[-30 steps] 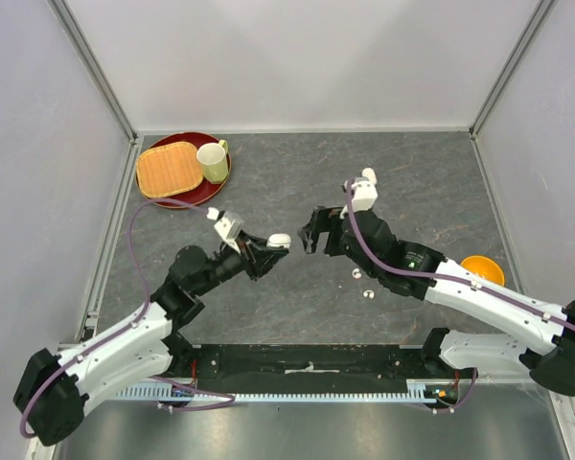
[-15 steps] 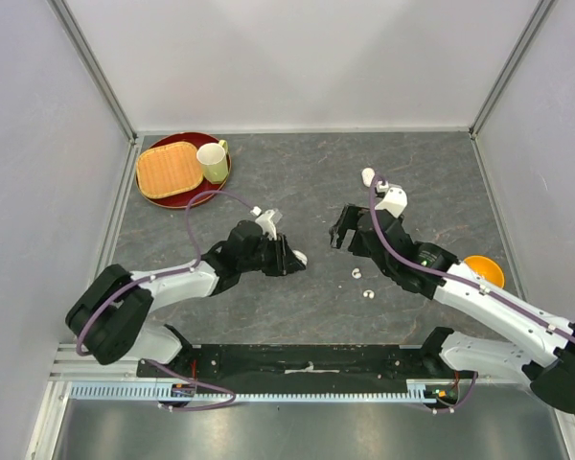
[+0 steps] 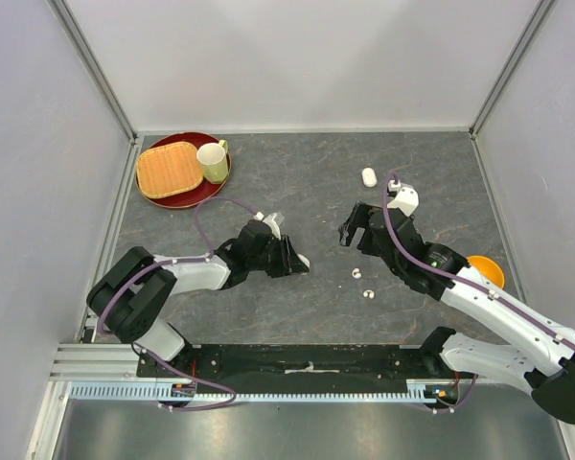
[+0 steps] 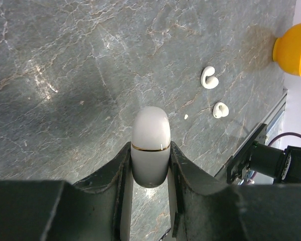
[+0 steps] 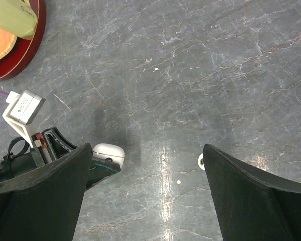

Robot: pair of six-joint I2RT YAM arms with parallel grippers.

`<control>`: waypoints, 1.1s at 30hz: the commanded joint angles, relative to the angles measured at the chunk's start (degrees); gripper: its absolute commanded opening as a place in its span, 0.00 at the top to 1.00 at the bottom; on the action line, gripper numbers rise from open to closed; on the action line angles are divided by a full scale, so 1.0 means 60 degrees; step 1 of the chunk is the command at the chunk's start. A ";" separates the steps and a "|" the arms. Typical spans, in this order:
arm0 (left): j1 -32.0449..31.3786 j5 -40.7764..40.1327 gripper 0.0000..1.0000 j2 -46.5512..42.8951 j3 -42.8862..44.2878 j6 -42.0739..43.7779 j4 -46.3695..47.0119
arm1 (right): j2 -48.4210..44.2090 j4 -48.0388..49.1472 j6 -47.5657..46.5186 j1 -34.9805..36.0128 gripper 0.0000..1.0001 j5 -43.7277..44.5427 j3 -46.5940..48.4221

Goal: Insert the wireless bluetooth earbuds into the charging case
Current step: Place the charging case at the center of the board.

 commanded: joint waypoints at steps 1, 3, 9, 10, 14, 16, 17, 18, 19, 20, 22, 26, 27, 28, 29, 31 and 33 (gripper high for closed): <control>-0.0030 -0.0165 0.82 0.0135 0.0366 -0.0513 0.0050 | -0.0157 -0.0037 -0.0135 -0.0120 0.02 -0.0147 -0.0060; -0.0030 -0.0268 0.80 0.0208 0.0410 -0.0527 -0.0082 | -0.0142 -0.0051 -0.0135 -0.0150 0.02 -0.0190 -0.0074; -0.0030 -0.0415 0.78 0.0515 0.0527 -0.0571 -0.0331 | -0.0142 -0.0052 -0.0150 -0.0208 0.02 -0.0249 -0.0119; -0.0045 -0.0415 0.78 0.0545 0.0585 -0.0571 -0.0389 | -0.0157 -0.0051 -0.0164 -0.0223 0.02 -0.0264 -0.0119; -0.0045 -0.0547 0.74 0.0691 0.0703 -0.0542 -0.0653 | -0.0128 -0.0051 -0.0150 -0.0238 0.02 -0.0293 -0.0133; -0.0045 -0.0576 0.73 0.0721 0.0747 -0.0513 -0.0770 | -0.0127 -0.0051 -0.0164 -0.0267 0.02 -0.0293 -0.0133; -0.0030 -0.0591 0.72 0.0736 0.0747 -0.0498 -0.0814 | -0.0127 -0.0051 -0.0179 -0.0281 0.02 -0.0293 -0.0133; -0.0030 -0.0620 0.71 0.0721 0.0732 -0.0512 -0.0873 | -0.0113 -0.0051 -0.0164 -0.0282 0.02 -0.0293 -0.0133; -0.0045 -0.0649 0.71 0.0721 0.0747 -0.0498 -0.0917 | -0.0113 -0.0037 -0.0164 -0.0282 0.02 -0.0308 -0.0148; -0.0030 -0.0679 0.70 0.0721 0.0747 -0.0469 -0.0961 | -0.0113 -0.0051 -0.0179 -0.0282 0.02 -0.0293 -0.0148; -0.0045 -0.0723 0.69 0.0721 0.0747 -0.0469 -0.1063 | -0.0113 -0.0051 -0.0164 -0.0296 0.02 -0.0308 -0.0177; -0.0045 -0.0796 0.67 0.0706 0.0761 -0.0337 -0.1210 | -0.0113 -0.0051 -0.0164 -0.0311 0.02 -0.0293 -0.0221; -0.0045 -0.0782 0.66 0.0750 0.0761 -0.0337 -0.1210 | -0.0127 -0.0051 -0.0164 -0.0311 0.02 -0.0293 -0.0221; -0.0045 -0.0738 0.66 0.0765 0.0790 -0.0322 -0.1210 | -0.0142 -0.0051 -0.0164 -0.0325 0.02 -0.0308 -0.0250; -0.0045 -0.0680 0.65 0.0837 0.0805 -0.0293 -0.1239 | -0.0157 -0.0051 -0.0164 -0.0326 0.02 -0.0308 -0.0265; -0.0045 -0.0650 0.64 0.0882 0.0820 -0.0307 -0.1269 | -0.0186 -0.0051 -0.0135 -0.0340 0.02 -0.0322 -0.0309; -0.0045 -0.0650 0.58 0.0853 0.0805 -0.0235 -0.1254 | -0.0200 -0.0051 -0.0150 -0.0340 0.02 -0.0308 -0.0324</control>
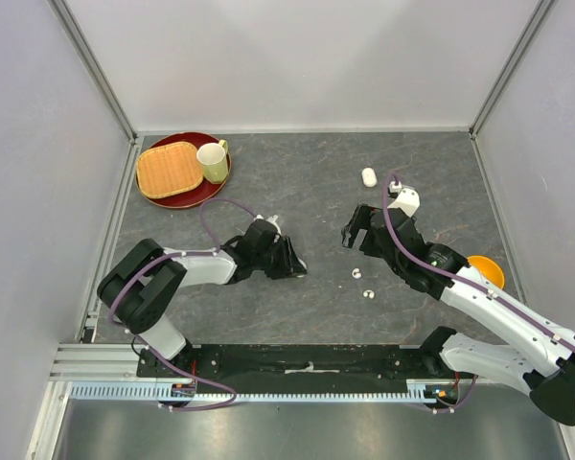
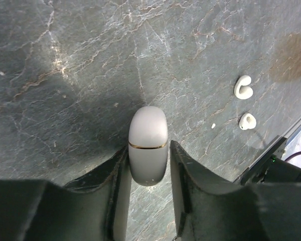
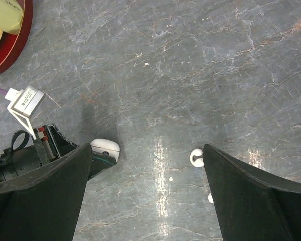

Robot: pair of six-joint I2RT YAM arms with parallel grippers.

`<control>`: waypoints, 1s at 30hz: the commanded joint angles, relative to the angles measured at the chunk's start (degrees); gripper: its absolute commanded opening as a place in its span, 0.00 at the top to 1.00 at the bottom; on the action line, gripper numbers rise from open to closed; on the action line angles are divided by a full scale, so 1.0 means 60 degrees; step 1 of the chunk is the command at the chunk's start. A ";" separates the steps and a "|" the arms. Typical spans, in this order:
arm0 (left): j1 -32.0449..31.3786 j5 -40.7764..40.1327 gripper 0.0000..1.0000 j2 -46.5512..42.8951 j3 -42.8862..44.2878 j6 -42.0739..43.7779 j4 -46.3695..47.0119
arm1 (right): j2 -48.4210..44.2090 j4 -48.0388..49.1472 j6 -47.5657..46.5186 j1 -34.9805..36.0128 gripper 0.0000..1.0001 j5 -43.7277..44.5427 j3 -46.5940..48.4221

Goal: Insert the wireless bluetooth earbuds into the charging case
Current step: Place the charging case at the center of the board.

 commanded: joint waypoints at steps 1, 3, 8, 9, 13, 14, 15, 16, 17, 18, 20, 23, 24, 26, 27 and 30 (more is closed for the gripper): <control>-0.0038 -0.0096 0.47 0.0052 0.0241 0.0089 -0.0165 | -0.0201 0.0069 -0.0088 -0.0038 0.02 -0.0038 -0.0112; -0.0038 -0.0227 0.46 -0.0152 0.0197 0.0178 -0.0223 | -0.0215 0.0040 -0.0088 -0.0052 0.02 -0.0053 -0.0127; -0.0038 -0.0651 0.44 -0.0359 0.0182 0.0281 -0.0662 | -0.0186 0.0040 -0.0117 -0.0067 0.02 -0.0082 -0.0112; -0.0038 -0.0711 0.44 -0.0388 0.0182 0.0295 -0.0721 | -0.0171 0.0039 -0.0117 -0.0082 0.02 -0.0097 -0.0098; -0.0023 -0.0960 0.44 -0.0593 0.0167 0.0441 -0.1014 | -0.0127 0.0069 -0.0073 -0.0082 0.02 -0.0155 -0.0098; -0.0038 -0.1062 0.44 -0.0608 0.0167 0.0457 -0.1087 | -0.0113 0.0054 -0.0073 -0.0082 0.02 -0.0155 -0.0098; -0.0038 -0.1106 0.44 -0.0637 0.0167 0.0486 -0.1189 | -0.0113 0.0069 -0.0088 -0.0096 0.02 -0.0155 -0.0098; -0.0038 -0.1165 0.44 -0.0695 0.0182 0.0515 -0.1248 | -0.0113 0.0069 -0.0073 -0.0096 0.02 -0.0170 -0.0098; -0.0038 -0.1267 0.44 -0.0696 0.0182 0.0530 -0.1307 | -0.0098 0.0069 -0.0088 -0.0096 0.02 -0.0141 -0.0098; -0.0038 -0.1311 0.44 -0.0754 0.0197 0.0544 -0.1366 | -0.0084 0.0069 -0.0073 -0.0096 0.02 -0.0155 -0.0083; -0.0038 -0.1516 0.44 -0.0987 0.0197 0.0618 -0.1527 | -0.0054 0.0083 -0.0117 -0.0111 0.02 -0.0156 -0.0054; -0.0038 -0.1823 0.43 -0.1557 0.0036 0.0968 -0.1556 | 0.0004 0.0039 -0.0525 -0.0198 0.02 0.0020 0.0063; -0.0038 -0.1941 0.43 -0.1778 0.0007 0.1143 -0.1600 | 0.0033 0.0010 -0.0629 -0.0257 0.02 0.0136 0.0107; -0.0023 -0.2248 0.43 -0.2507 -0.0154 0.1335 -0.1644 | 0.0092 -0.0034 -0.0950 -0.0549 0.02 0.0138 0.0253; -0.0023 -0.2510 0.43 -0.2744 -0.0227 0.1510 -0.1644 | 0.0136 -0.0034 -0.1054 -0.0667 0.02 0.0036 0.0312; -0.0038 -0.3083 0.41 -0.3913 -0.0593 0.1817 -0.1644 | 0.0341 -0.0034 -0.1332 -0.1106 0.02 -0.0140 0.0517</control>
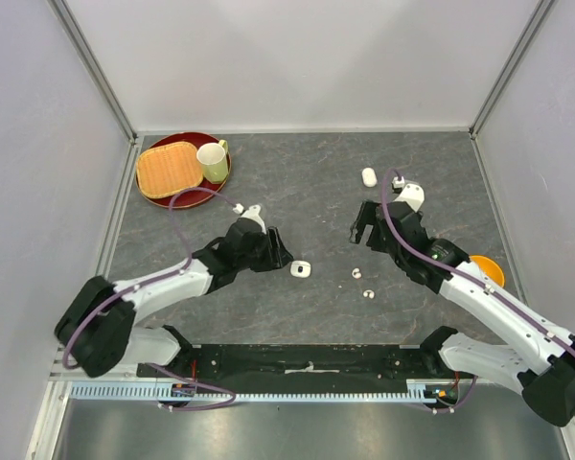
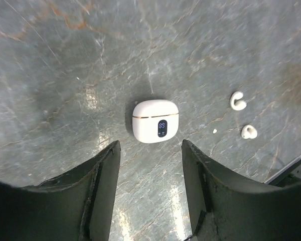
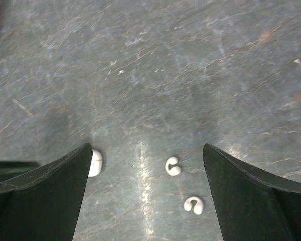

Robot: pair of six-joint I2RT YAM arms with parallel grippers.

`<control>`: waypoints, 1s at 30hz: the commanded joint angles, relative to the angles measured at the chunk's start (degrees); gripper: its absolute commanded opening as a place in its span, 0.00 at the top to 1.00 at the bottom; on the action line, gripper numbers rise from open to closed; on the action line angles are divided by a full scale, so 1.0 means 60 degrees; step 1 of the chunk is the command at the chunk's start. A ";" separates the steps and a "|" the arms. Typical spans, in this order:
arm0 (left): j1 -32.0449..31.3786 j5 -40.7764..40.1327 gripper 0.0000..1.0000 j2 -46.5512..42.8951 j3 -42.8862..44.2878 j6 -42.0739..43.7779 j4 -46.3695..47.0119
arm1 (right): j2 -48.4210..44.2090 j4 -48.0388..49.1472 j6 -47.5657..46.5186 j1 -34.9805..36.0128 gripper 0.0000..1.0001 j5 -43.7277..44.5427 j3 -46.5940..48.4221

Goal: Insert the wireless bluetooth earbuds into the charging case
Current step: Place the charging case at the center of the board.

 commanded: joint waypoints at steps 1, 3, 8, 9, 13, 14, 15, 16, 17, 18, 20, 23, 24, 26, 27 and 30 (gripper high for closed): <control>-0.0019 -0.1251 0.39 -0.1742 -0.0477 0.0992 0.0046 | 0.0330 -0.0019 -0.0684 -0.0586 0.02 -0.0133 0.0619; -0.0019 -0.1516 0.39 -0.2677 -0.0902 0.1428 0.0381 | 0.0462 -0.0005 -0.0845 -0.0981 0.02 -0.0280 0.0751; -0.0019 -0.1808 0.39 -0.4584 -0.2043 0.2105 0.1071 | 0.1296 0.0083 -0.1460 -0.1889 0.02 -0.1202 0.1073; -0.0019 -0.1925 0.28 -0.4892 -0.2162 0.2120 0.1071 | 0.1443 0.0185 -0.1563 -0.2021 0.02 -0.1363 0.1117; -0.0019 -0.2569 0.13 -0.6662 -0.2689 0.2018 0.0662 | 0.2350 0.0361 -0.1696 -0.2840 0.02 -0.2154 0.1308; -0.0005 -0.2615 0.13 -0.6885 -0.2835 0.2003 0.0545 | 0.2512 0.0391 -0.1666 -0.2959 0.02 -0.2344 0.1424; -0.0005 -0.2629 0.12 -0.7119 -0.2880 0.2076 0.0414 | 0.2659 0.0434 -0.1666 -0.3090 0.02 -0.2491 0.1483; 0.0010 -0.2659 0.12 -0.7296 -0.2895 0.2105 0.0093 | 0.2950 0.0478 -0.1652 -0.3324 0.02 -0.2638 0.1571; -0.0005 -0.2688 0.12 -0.7616 -0.2895 0.2135 0.0017 | 0.3098 0.0493 -0.1623 -0.3413 0.02 -0.2726 0.1746; -0.0005 -0.2688 0.12 -0.7750 -0.2866 0.2251 -0.0317 | 0.3245 0.0566 -0.1622 -0.3501 0.02 -0.3003 0.1849; -0.0005 -0.2790 0.11 -0.8043 -0.2677 0.2194 -0.1094 | 0.3742 0.0596 -0.1695 -0.3663 0.02 -0.3166 0.2244; -0.0005 -0.2850 0.11 -0.8089 -0.2267 0.2266 -0.2207 | 0.4489 0.0640 -0.1914 -0.3751 0.02 -0.3648 0.2947; -0.0005 -0.2835 0.11 -0.8016 -0.2135 0.2339 -0.2442 | 0.4839 0.0654 -0.2249 -0.3751 0.02 -0.3824 0.3137; 0.0010 -0.2805 0.09 -0.7899 -0.1769 0.2544 -0.3056 | 0.5120 0.0858 -0.2471 -0.3751 0.02 -0.3768 0.3519; -0.0005 -0.2805 0.09 -0.7767 -0.1695 0.2531 -0.3175 | 0.5353 0.0976 -0.2704 -0.3751 0.02 -0.3637 0.3593; 0.0010 -0.2587 0.06 -0.7649 -0.1562 0.2414 -0.3221 | 0.5851 0.1036 -0.2896 -0.3809 0.02 -0.2977 0.4032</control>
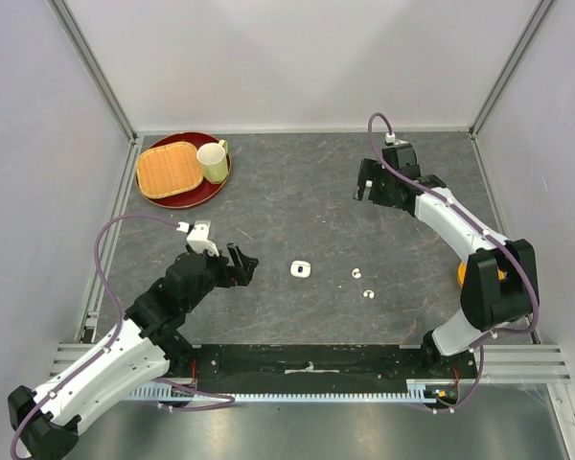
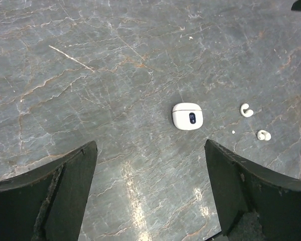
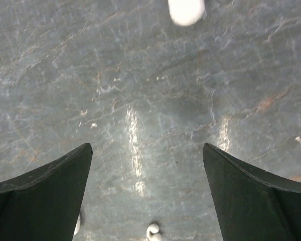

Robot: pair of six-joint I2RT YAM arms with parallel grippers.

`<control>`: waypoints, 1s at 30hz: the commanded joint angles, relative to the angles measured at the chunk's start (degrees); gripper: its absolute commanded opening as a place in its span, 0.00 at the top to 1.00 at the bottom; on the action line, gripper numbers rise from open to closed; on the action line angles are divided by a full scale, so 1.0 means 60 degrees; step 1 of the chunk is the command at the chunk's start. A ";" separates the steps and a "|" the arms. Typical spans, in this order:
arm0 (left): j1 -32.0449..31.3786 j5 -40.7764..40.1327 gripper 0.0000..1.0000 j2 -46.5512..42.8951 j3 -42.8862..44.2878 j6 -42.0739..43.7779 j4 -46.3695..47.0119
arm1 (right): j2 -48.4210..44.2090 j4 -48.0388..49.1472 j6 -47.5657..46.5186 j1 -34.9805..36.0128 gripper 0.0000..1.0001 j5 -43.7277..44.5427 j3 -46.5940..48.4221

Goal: Insert the wireless bluetooth earbuds into the charging case
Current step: Place the charging case at the center of the board, then pick up the charging case at the center of the board.

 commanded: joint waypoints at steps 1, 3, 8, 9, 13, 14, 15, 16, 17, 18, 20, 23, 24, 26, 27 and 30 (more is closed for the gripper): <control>0.0010 0.0055 0.06 0.0161 0.0536 0.0326 -0.0627 | 0.0662 0.0427 -0.0841 -0.0177 0.02 0.0198 0.1113; 0.0010 0.0172 0.05 0.0176 0.0492 0.0252 -0.0656 | 0.1216 0.0062 -0.0931 -0.0309 0.02 0.0064 0.1598; -0.0005 0.0466 0.05 0.0132 0.0390 -0.0040 -0.0773 | 0.2200 -0.0100 -0.1253 -0.0720 0.03 0.0428 0.2595; -0.0005 0.0481 0.05 0.0103 0.0389 -0.0041 -0.0817 | 0.2521 -0.0202 -0.1253 -0.0749 0.05 0.0517 0.2727; -0.0005 0.0510 0.04 -0.0131 0.0346 -0.0099 -0.0832 | 0.3167 -0.0335 -0.1648 -0.0940 0.12 0.0766 0.3372; -0.0005 0.0510 0.04 -0.0204 0.0331 -0.0128 -0.0788 | 0.3313 -0.0320 -0.1837 -0.0954 0.14 0.0796 0.3489; -0.0005 0.0554 0.04 -0.0234 0.0287 -0.0128 -0.0788 | 0.3619 -0.0349 -0.1955 -0.0969 0.15 0.0738 0.3751; -0.0005 0.0568 0.04 -0.0249 0.0287 -0.0128 -0.0759 | 0.3782 -0.0378 -0.2073 -0.0969 0.16 0.0723 0.3870; -0.0005 0.0598 0.04 -0.0249 0.0272 -0.0128 -0.0744 | 0.4074 -0.0364 -0.2190 -0.0969 0.19 0.0723 0.3987; -0.0005 0.0656 0.04 -0.0249 0.0243 -0.0128 -0.0730 | 0.4222 -0.0364 -0.2263 -0.0969 0.20 0.0738 0.4235; -0.0005 0.0686 0.04 -0.0191 0.0214 -0.0172 -0.0671 | 0.4718 -0.0393 -0.2366 -0.0969 0.24 0.0723 0.4543; -0.0005 0.0759 0.04 -0.0088 0.0199 -0.0172 -0.0685 | 0.5202 -0.0437 -0.2513 -0.0984 0.26 0.0621 0.5027; -0.0005 0.0759 0.04 -0.0059 0.0213 -0.0158 -0.0700 | 0.5292 -0.0437 -0.2528 -0.0969 0.26 0.0577 0.5159; -0.0005 0.0730 0.04 -0.0044 0.0228 -0.0158 -0.0744 | 0.5540 -0.0481 -0.2499 -0.0984 0.26 0.0635 0.5320; -0.0005 0.0701 0.04 -0.0058 0.0243 -0.0172 -0.0744 | 0.5585 -0.0481 -0.2499 -0.0984 0.26 0.0664 0.5423; 0.0010 0.0657 0.04 -0.0131 0.0316 -0.0158 -0.0890 | 0.5892 -0.0511 -0.2440 -0.0984 0.26 0.0606 0.5730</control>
